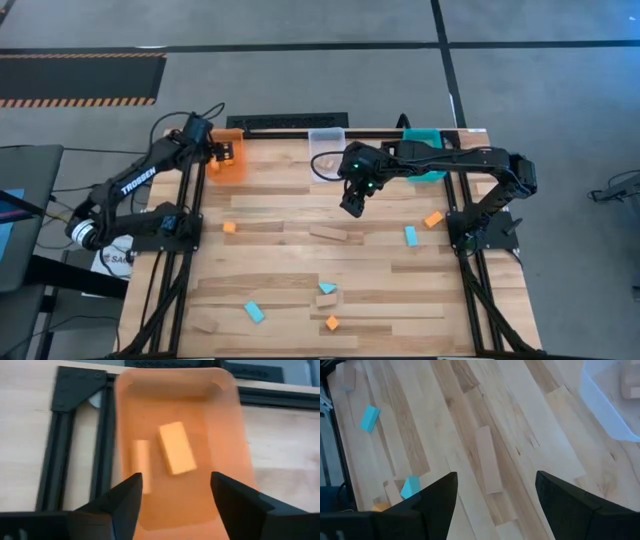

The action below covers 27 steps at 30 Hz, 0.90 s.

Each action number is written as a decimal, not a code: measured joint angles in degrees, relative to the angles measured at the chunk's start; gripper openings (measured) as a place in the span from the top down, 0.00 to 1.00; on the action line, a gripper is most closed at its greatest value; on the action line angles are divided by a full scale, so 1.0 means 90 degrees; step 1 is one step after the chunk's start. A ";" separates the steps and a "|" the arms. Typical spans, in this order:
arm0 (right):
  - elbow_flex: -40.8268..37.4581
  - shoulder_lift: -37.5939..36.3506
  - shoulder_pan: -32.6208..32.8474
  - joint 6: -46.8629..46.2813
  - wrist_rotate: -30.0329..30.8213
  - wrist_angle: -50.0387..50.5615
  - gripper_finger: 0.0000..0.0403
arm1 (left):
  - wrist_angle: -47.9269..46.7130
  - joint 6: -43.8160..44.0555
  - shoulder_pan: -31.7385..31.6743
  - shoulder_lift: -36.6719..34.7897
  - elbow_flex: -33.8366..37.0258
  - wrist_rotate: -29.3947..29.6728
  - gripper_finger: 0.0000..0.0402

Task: Sort & place blocks by color
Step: Put the orange rectangle block into the orange bin, then put the blue rectangle block into the blue bin

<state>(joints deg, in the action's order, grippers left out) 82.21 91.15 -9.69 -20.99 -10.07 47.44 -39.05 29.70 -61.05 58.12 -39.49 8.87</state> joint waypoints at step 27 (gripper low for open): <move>0.0000 0.0000 -0.0005 0.1084 -0.0027 0.0017 0.28 | -0.0559 -0.2010 0.7366 0.0002 -0.0383 -0.4028 0.40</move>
<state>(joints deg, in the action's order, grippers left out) 82.21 91.15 -9.74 -11.24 -10.31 47.59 -44.08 11.61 5.24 58.13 -42.94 -27.39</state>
